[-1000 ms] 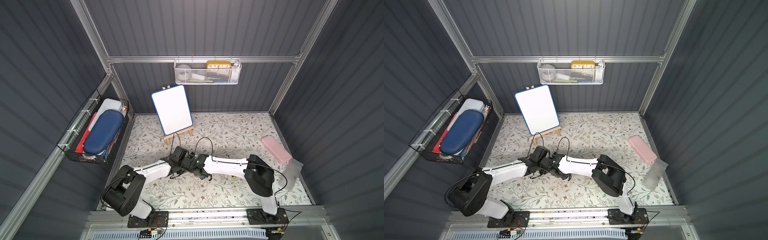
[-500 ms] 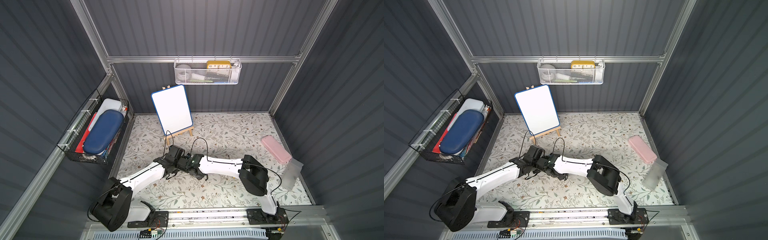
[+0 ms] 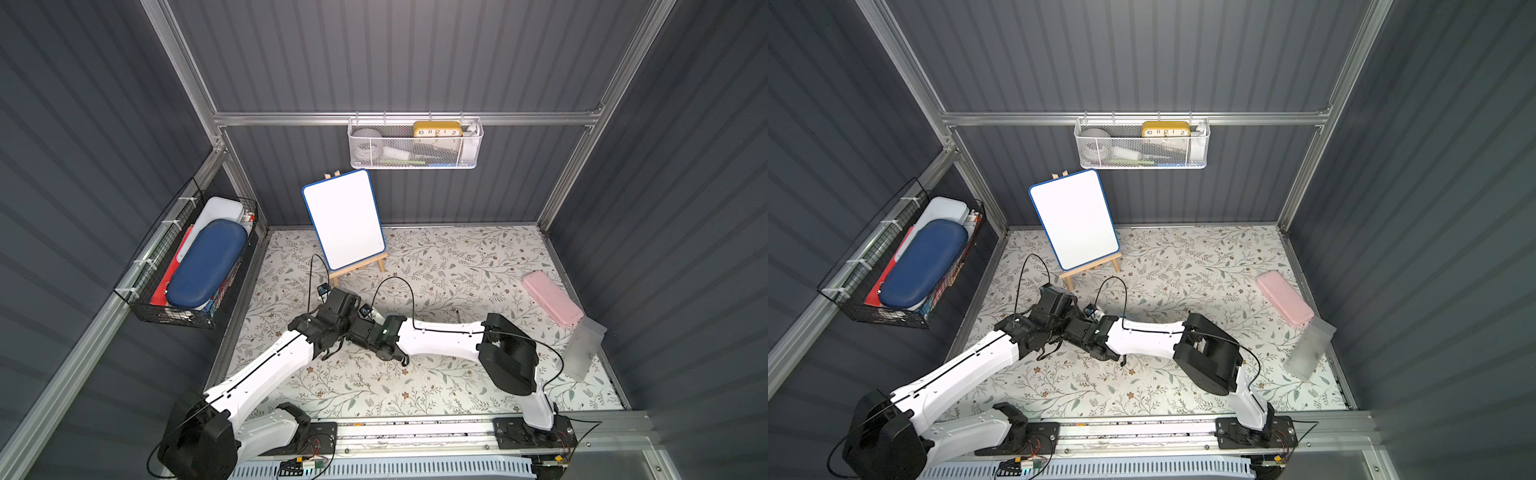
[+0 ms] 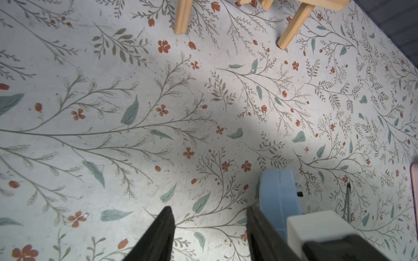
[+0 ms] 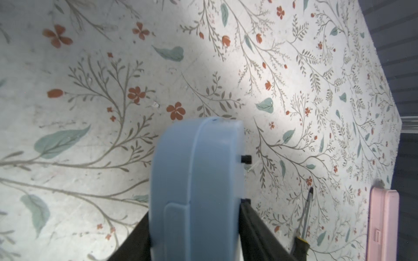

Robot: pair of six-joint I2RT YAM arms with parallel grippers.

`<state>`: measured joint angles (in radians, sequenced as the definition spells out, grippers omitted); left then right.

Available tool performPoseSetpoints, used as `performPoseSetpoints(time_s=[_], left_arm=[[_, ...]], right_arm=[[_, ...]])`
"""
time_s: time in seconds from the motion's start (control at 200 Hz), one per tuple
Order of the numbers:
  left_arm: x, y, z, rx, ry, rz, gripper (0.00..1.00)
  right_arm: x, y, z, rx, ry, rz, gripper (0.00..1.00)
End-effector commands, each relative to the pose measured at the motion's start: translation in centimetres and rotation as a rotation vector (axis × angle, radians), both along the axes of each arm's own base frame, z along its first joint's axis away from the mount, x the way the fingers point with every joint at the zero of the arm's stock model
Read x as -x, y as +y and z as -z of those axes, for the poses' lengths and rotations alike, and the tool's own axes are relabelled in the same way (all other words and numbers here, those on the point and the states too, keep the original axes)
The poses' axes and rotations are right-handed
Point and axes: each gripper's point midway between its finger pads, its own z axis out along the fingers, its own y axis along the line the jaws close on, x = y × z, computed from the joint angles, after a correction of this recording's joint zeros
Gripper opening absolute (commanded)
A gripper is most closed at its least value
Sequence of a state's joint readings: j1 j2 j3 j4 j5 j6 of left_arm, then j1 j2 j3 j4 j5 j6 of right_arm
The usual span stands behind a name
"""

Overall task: Remove the battery from the alarm
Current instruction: Adjust the alarm at the center of the board.

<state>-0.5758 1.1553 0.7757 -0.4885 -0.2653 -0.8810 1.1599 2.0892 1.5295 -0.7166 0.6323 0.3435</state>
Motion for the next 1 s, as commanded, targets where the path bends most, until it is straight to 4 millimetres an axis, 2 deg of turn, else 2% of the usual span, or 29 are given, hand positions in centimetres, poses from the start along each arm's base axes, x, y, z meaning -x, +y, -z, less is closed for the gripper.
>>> performPoseSetpoints(time_s=[0.0, 0.105, 0.25, 0.36, 0.455, 0.505, 0.68, 0.81, 0.996], left_arm=[[-0.2, -0.9, -3.1, 0.084, -0.06, 0.019, 0.55], [-0.1, -1.7, -1.7, 0.107, -0.03, 0.042, 0.56], [0.0, -3.0, 0.9, 0.139, 0.023, 0.08, 0.56], [-0.2, -3.2, 3.4, 0.102, 0.083, 0.082, 0.56], [-0.2, -3.3, 5.5, 0.069, 0.144, 0.076, 0.56], [-0.3, -3.2, 6.0, 0.055, 0.155, 0.072, 0.56], [-0.8, -2.9, 5.9, 0.03, 0.141, 0.063, 0.55], [-1.1, -0.5, 6.9, -0.06, 0.167, -0.004, 0.55], [-3.3, 3.9, 7.3, -0.069, 0.14, -0.064, 0.55]], right_arm=[[2.0, -6.1, 7.4, 0.193, 0.188, 0.075, 0.54], [1.7, -5.9, 6.4, 0.141, 0.164, 0.083, 0.53], [1.5, -4.6, 4.2, 0.043, 0.142, 0.071, 0.52], [0.9, -3.8, 2.9, 0.019, 0.121, 0.064, 0.52], [0.7, -3.6, 2.6, -0.001, 0.125, 0.065, 0.52], [0.6, -3.7, 2.6, 0.003, 0.128, 0.068, 0.52], [0.0, -5.1, 2.8, 0.007, 0.139, 0.1, 0.52], [-0.1, -7.0, 2.9, 0.095, 0.121, 0.105, 0.52], [0.9, -9.4, 4.4, 0.14, 0.14, 0.113, 0.52]])
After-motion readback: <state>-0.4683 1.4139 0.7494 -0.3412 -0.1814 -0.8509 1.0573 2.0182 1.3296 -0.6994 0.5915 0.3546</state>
